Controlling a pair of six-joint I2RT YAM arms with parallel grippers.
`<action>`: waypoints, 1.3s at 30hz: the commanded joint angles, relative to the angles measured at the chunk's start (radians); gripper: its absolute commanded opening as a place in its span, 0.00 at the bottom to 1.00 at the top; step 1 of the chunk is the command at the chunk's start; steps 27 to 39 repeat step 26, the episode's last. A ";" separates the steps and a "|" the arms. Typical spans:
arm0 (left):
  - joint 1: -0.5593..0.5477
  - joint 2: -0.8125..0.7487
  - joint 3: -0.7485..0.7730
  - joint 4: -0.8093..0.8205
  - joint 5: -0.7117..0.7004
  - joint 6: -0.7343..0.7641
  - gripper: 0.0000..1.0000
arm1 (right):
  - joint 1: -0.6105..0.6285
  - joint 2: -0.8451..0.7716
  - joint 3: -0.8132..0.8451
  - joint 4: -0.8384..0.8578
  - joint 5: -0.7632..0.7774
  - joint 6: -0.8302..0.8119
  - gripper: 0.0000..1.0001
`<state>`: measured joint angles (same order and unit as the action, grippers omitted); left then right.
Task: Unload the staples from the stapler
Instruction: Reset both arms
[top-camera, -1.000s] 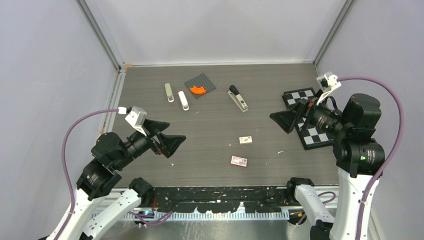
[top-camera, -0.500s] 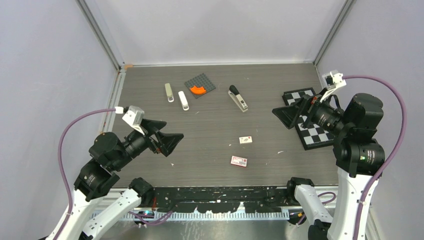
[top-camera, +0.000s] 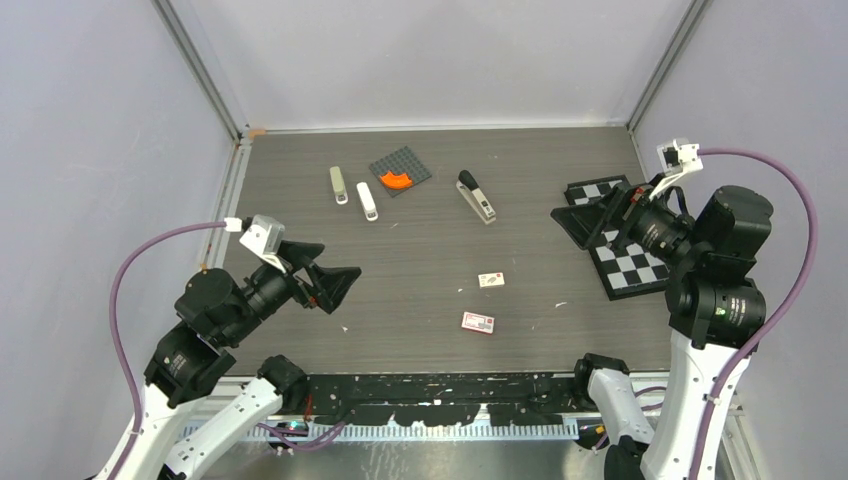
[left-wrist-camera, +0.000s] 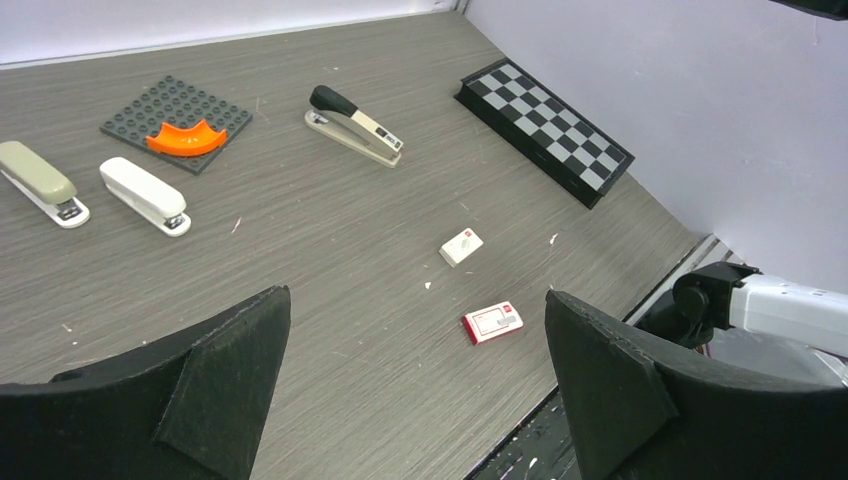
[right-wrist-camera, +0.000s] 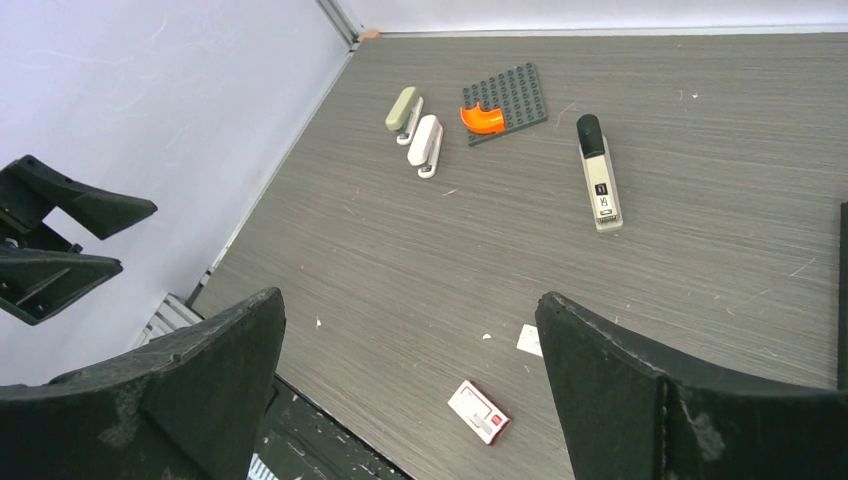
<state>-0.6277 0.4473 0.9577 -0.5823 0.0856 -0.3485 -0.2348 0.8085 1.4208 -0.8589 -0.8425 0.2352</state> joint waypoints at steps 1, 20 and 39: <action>0.006 -0.005 0.022 0.000 -0.020 0.031 1.00 | -0.008 -0.005 -0.002 0.055 -0.017 0.032 1.00; 0.006 -0.024 -0.016 -0.014 -0.078 0.053 1.00 | -0.009 -0.011 -0.042 0.062 0.063 0.010 1.00; 0.006 -0.053 -0.053 -0.009 -0.112 0.056 1.00 | -0.011 -0.020 -0.048 0.051 0.065 -0.022 1.00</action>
